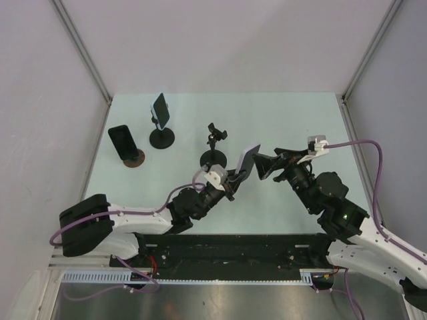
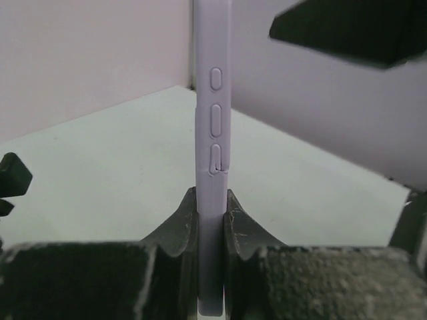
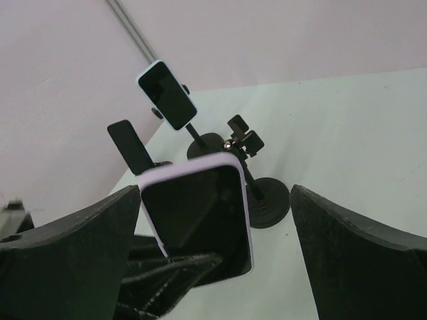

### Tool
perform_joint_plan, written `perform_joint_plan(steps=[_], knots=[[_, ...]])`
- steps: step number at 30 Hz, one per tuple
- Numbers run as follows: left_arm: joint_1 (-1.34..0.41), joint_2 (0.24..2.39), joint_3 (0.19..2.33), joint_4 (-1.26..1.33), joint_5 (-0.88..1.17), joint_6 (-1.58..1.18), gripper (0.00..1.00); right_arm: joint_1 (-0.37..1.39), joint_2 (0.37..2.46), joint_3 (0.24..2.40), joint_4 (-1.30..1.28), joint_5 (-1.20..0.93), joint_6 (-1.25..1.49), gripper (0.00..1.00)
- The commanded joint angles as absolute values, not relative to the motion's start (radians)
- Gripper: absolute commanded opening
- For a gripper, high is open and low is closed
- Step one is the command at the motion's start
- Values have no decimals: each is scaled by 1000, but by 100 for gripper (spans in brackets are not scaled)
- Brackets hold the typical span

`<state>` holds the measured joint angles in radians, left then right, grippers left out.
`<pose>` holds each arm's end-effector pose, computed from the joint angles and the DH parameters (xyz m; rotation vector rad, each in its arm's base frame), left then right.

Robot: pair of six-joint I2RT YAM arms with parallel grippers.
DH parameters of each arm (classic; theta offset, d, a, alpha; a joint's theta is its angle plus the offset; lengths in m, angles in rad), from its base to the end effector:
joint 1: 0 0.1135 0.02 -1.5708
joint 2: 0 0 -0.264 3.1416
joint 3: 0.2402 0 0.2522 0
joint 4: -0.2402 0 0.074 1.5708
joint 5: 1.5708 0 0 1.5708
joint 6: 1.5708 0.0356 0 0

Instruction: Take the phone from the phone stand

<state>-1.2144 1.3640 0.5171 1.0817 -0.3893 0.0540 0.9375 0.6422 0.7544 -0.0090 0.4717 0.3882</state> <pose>0.1093 -0.2549 0.2530 0.5276 1.2860 -0.7146 0.1021 0.1117 0.3696 -0.0216 1.5214 0.7248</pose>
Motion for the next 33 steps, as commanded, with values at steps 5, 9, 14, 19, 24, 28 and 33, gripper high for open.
perform_joint_plan(steps=[5,9,14,19,24,28,33], knots=[[-1097,1252,492,1097,-68,-393,0,950,722,707,156,356,282,100],[-1080,1249,492,1091,-40,-463,1,960,764,707,201,338,275,100],[-1068,1252,489,1089,-40,-486,0,982,808,709,221,365,272,100],[-1068,1236,486,1083,-58,-486,0,1003,841,707,190,425,290,100],[-1068,1233,483,1066,-93,-488,0,1037,879,721,161,478,304,100],[-1068,1217,479,1032,-146,-480,1,1069,911,753,114,557,305,98],[-1068,1201,479,999,-169,-468,0,1104,962,792,57,609,307,88]])
